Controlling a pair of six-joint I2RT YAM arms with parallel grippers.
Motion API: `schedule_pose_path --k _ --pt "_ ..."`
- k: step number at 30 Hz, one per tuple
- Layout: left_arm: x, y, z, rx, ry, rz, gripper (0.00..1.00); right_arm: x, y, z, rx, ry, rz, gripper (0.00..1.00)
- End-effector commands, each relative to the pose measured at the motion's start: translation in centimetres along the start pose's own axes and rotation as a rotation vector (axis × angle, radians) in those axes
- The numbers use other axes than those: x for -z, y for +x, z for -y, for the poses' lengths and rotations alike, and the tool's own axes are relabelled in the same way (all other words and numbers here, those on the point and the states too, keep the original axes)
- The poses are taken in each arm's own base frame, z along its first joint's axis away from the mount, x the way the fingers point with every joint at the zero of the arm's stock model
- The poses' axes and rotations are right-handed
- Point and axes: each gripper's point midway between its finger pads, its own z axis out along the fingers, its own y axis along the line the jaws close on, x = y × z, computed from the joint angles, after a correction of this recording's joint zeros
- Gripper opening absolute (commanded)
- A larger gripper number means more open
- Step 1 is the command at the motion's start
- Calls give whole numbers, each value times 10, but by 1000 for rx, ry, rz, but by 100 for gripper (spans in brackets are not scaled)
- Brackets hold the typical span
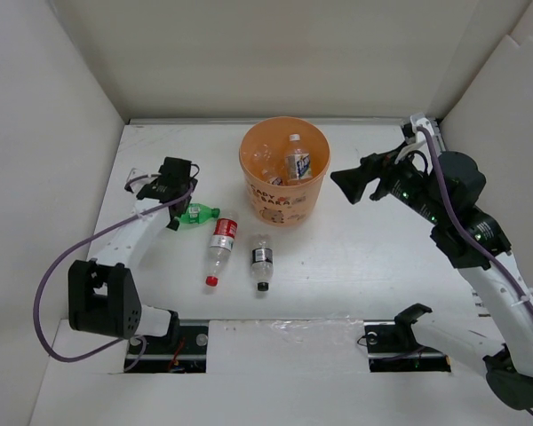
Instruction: Put the plastic bottles in the bin
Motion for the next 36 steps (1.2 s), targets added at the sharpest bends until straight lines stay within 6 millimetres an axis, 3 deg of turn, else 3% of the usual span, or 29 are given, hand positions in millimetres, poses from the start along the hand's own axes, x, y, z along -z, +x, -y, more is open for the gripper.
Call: schedule_pose_path --k 1,7,14,21,28,29,30,33,34,36 --pt "-11 -14 2 106 3 81 100 2 -13 -7 30 -37 59 100" --pt "-35 0 2 78 -43 61 100 7 -17 -11 33 -48 66 100" --pt "-67 24 -14 53 -86 42 100 11 -22 -10 34 -33 80 100" --pt "-85 24 -25 64 -126 38 97 8 -17 -6 32 -19 76 100" --pt "-96 21 -40 73 -136 19 68 5 -16 -11 34 -53 68 100" --pt "-97 23 -43 72 -138 18 56 3 -17 -16 35 -76 63 100" --pt "-97 19 -40 88 -124 18 33 -1 -14 -18 33 -88 49 100" --pt "-99 19 -45 72 -128 10 14 4 -21 -31 47 -127 59 100" --pt "-97 18 -43 59 -120 11 3 9 -28 -35 51 -130 82 100" --pt "-92 10 -29 33 -99 16 0 14 -41 -44 68 -142 120 100"
